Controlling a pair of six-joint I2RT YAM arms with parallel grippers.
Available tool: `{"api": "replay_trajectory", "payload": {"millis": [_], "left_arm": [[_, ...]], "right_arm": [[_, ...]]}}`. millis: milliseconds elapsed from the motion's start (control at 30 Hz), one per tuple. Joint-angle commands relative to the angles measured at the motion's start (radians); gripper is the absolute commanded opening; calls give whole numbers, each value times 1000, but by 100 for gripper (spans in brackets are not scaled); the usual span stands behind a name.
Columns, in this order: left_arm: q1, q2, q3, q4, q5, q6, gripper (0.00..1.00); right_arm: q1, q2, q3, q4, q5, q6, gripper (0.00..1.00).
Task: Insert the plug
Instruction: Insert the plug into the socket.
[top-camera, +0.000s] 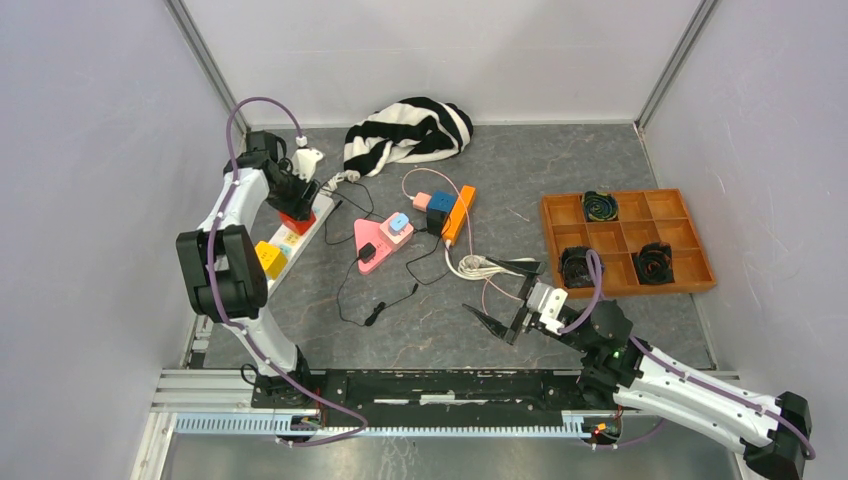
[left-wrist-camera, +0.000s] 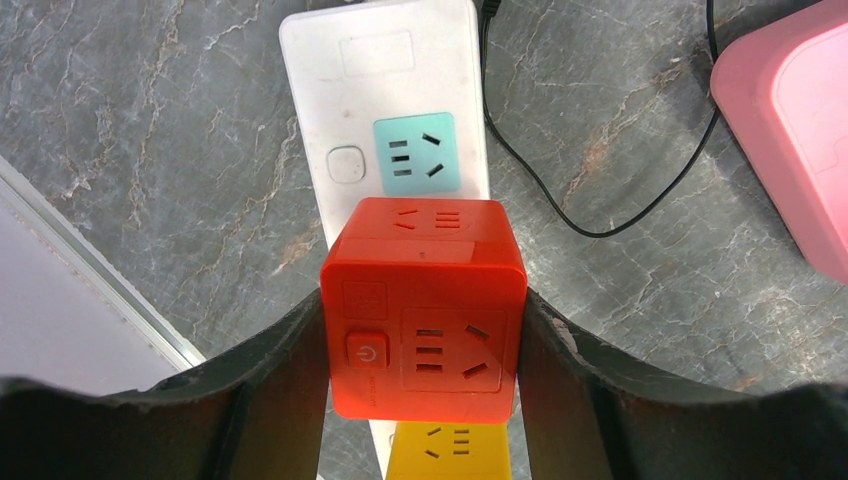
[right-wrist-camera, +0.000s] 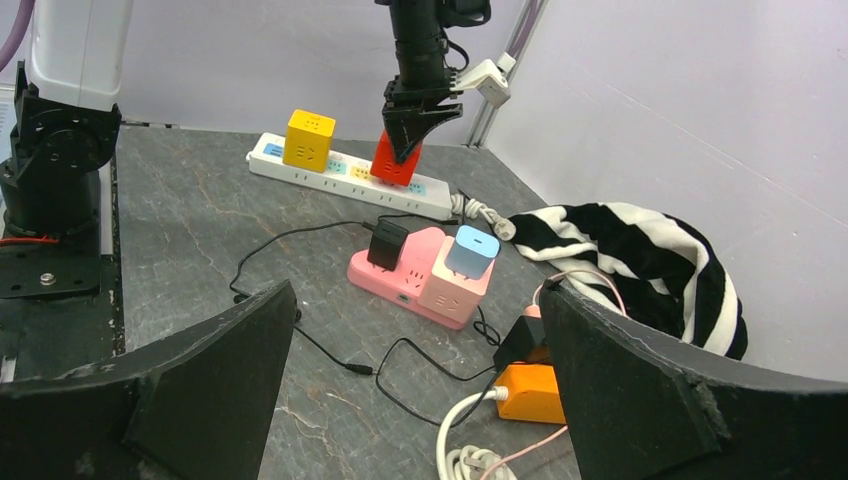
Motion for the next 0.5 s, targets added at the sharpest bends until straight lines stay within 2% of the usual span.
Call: {"api": "replay_trajectory", "payload": {"millis": [0,467], "left_arm": [[-10,74,-4,-17,57,67,2],[-5,-35,-173,204,71,-171,2]], "right_arm": [[1,-16,-3,35,22,-7,98],[1,-25,-16,46,38,-5,98]]}}
